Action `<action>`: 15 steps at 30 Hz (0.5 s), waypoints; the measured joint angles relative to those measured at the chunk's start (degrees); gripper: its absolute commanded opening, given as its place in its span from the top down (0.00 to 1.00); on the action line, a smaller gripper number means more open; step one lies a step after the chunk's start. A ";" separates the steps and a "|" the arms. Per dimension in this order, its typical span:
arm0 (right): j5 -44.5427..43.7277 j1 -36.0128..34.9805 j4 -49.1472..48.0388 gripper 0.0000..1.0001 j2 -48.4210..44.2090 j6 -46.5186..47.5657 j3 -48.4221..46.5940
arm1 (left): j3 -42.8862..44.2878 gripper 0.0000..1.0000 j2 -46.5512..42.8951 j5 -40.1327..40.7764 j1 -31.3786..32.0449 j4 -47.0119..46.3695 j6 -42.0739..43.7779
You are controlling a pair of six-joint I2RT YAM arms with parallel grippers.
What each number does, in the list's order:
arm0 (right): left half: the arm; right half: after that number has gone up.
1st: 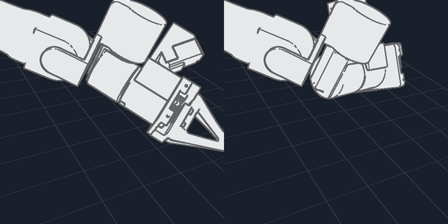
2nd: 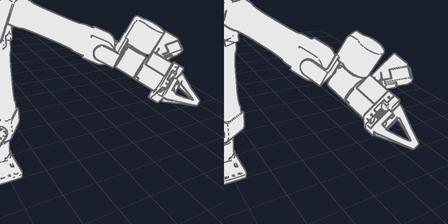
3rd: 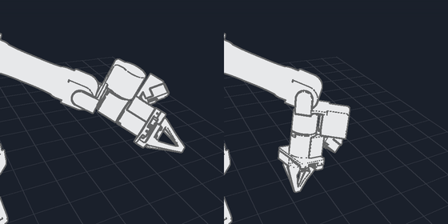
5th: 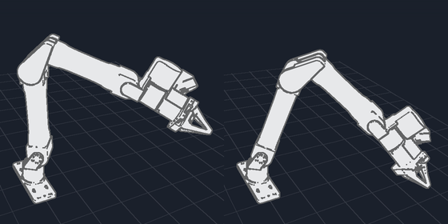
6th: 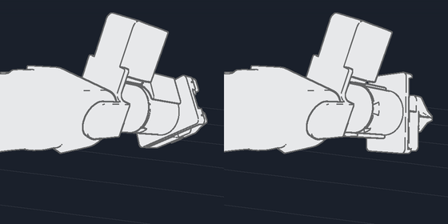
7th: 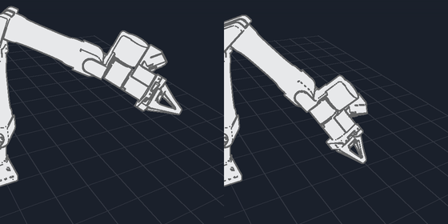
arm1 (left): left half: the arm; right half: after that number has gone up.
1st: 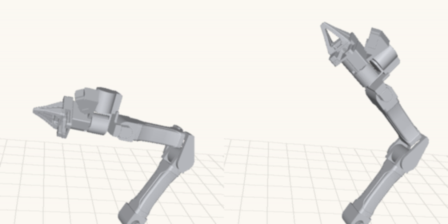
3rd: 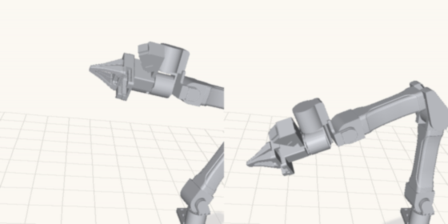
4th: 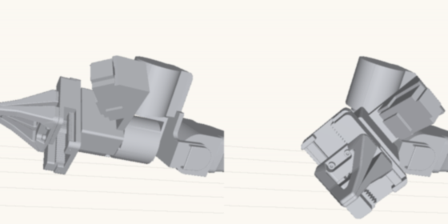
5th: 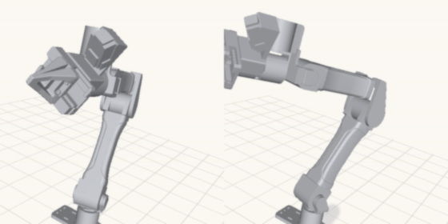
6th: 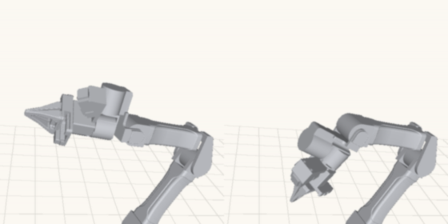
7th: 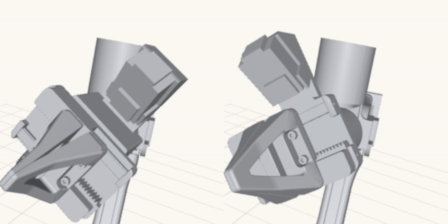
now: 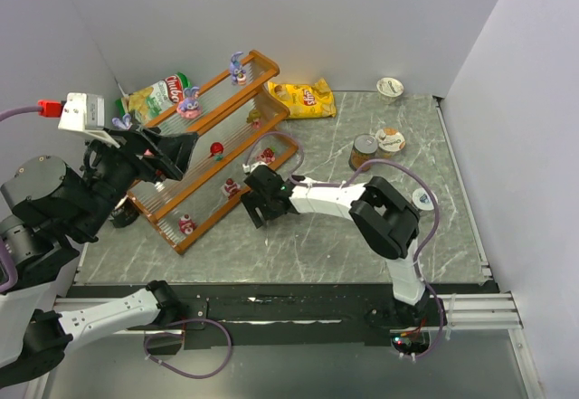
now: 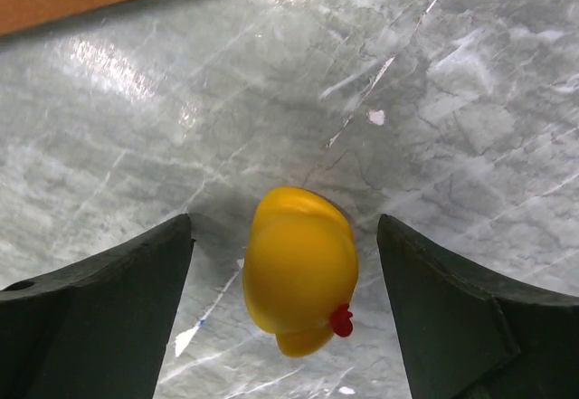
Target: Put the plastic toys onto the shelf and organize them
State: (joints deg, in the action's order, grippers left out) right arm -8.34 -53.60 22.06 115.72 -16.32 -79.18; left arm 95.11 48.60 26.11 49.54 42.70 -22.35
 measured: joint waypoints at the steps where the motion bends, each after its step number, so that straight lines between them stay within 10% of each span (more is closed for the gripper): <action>1: 0.07 0.00 -1.25 0.12 -0.46 0.57 0.96 | -0.02 0.04 0.02 0.00 0.00 -0.02 0.00; 15: 0.63 1.20 -16.52 0.33 -4.94 4.35 11.54 | 0.00 0.04 0.59 -0.02 0.00 0.00 -0.02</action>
State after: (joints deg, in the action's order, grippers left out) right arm -7.70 -52.40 5.54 110.78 -11.97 -67.64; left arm 95.11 49.19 26.09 49.54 42.70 -22.37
